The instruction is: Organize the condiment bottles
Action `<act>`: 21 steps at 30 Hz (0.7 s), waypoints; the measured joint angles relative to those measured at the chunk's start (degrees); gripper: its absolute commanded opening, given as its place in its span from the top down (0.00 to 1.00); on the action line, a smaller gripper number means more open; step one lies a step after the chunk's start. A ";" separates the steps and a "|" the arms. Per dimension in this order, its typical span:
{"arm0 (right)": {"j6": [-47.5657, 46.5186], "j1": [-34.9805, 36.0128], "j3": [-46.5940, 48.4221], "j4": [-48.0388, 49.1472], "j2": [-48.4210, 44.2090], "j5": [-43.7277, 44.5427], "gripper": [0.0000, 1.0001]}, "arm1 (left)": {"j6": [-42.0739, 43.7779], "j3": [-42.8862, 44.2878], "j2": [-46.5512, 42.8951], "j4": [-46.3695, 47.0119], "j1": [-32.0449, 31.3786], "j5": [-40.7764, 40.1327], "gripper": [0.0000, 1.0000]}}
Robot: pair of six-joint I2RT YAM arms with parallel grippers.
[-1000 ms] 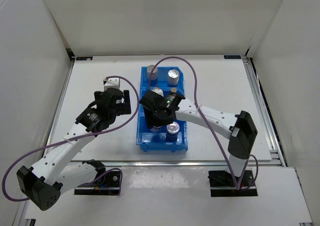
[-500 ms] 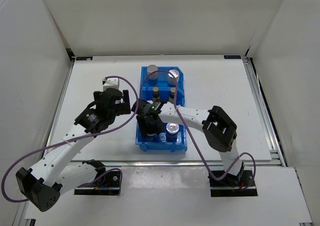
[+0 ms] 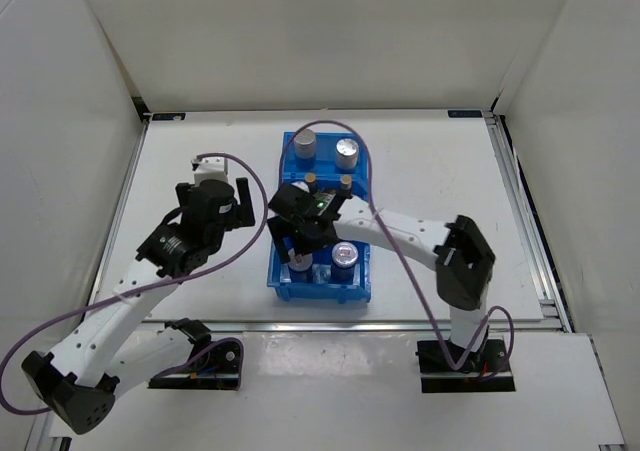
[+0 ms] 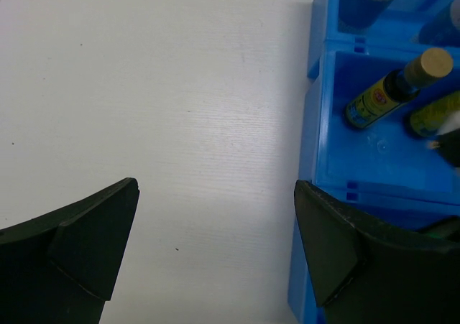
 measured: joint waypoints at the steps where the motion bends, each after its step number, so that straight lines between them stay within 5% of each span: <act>1: -0.96 0.00 0.17 -0.13 -1.70 1.11 0.00 | -0.02 0.00 -0.94 0.00 0.00 -0.35 0.00; 13: -9.09 -1.20 2.62 -4.44 -37.11 17.62 0.00 | -0.83 0.00 -2.14 0.02 0.00 -1.75 0.00; 21: -6.21 -10.60 -12.22 -11.19 -55.23 30.97 0.00 | -0.83 0.00 0.42 0.02 0.00 -1.73 0.00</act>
